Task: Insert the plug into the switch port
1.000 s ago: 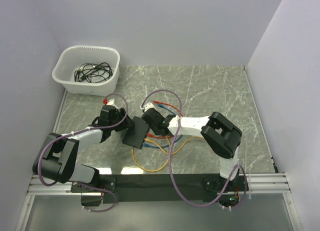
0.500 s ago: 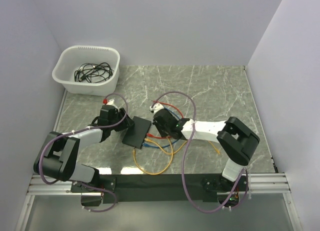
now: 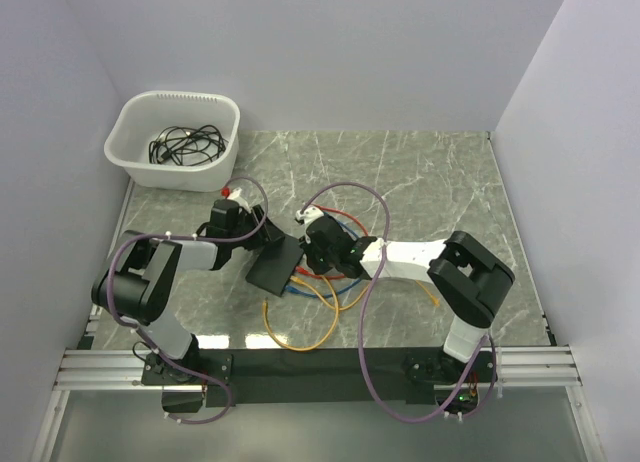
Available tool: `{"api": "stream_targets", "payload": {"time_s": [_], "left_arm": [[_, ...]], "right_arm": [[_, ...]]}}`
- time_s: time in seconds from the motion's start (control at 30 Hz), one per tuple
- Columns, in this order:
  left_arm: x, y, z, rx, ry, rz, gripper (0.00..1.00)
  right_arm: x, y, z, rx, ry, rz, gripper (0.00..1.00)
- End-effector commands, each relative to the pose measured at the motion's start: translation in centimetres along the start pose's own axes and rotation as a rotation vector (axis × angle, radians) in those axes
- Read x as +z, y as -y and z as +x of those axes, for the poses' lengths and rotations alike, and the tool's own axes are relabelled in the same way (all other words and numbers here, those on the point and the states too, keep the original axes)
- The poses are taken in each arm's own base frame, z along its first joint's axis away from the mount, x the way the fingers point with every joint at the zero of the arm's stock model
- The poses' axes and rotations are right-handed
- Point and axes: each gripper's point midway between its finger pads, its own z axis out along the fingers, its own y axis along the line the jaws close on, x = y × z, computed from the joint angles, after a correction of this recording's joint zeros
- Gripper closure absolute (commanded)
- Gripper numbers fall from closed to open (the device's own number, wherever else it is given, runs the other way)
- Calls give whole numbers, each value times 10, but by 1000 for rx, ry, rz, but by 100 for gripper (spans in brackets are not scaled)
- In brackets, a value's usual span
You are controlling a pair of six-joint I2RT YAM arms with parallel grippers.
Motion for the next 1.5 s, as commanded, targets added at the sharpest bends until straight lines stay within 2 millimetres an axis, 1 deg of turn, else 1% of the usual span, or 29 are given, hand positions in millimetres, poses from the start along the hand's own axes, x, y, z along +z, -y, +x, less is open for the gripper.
{"api": "stream_targets", "payload": {"time_s": [0.0, 0.1, 0.17, 0.23, 0.53, 0.8, 1.03, 1.2, 1.3, 1.47], "left_arm": [[10, 4, 17, 2, -68, 9, 45], [15, 5, 18, 3, -75, 1, 45], [16, 5, 19, 1, -80, -4, 45], [17, 4, 20, 0, -81, -5, 45], [18, 1, 24, 0, -89, -15, 46], [17, -1, 26, 3, -93, -24, 46], [16, 0, 24, 11, -92, -26, 46], [15, 1, 23, 16, -94, -23, 46], [15, 2, 24, 25, -96, -15, 46], [14, 4, 25, 47, -107, -3, 46]], "right_arm": [[7, -9, -27, 27, 67, -25, 100], [10, -10, -22, 27, 49, -28, 100], [14, -6, -16, 27, 36, -7, 100], [15, -5, -14, 30, 31, -2, 100], [14, -11, -23, 34, 46, -32, 100], [14, -20, -20, 33, 42, -79, 100], [9, -31, -25, 8, 59, -102, 100], [10, -32, -24, -5, 52, -102, 100], [15, -27, -23, -8, 41, -79, 100], [15, -26, -29, -46, 46, -75, 100]]}}
